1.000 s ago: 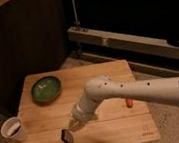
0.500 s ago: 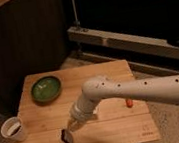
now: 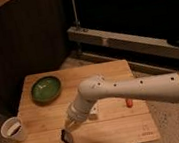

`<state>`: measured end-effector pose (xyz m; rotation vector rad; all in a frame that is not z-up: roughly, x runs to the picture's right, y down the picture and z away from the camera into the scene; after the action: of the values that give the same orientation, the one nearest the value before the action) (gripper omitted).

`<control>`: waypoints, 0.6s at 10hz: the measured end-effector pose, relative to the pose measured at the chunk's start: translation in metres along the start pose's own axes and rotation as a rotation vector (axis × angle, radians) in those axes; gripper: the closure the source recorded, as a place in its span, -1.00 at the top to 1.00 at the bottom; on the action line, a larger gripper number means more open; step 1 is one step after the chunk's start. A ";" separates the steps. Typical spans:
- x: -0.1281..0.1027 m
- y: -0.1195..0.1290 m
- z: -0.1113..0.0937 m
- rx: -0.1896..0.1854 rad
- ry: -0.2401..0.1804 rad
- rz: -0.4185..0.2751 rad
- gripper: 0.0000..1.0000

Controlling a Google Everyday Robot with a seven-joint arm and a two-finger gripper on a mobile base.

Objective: Knock the eraser over

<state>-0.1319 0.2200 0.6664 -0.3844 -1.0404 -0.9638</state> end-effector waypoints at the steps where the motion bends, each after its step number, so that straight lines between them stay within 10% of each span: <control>1: 0.000 -0.001 0.000 -0.001 0.000 0.000 -0.96; 6: 0.008 0.017 -0.006 0.066 -0.019 0.035 -0.96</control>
<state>-0.1135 0.2216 0.6734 -0.3566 -1.0766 -0.8933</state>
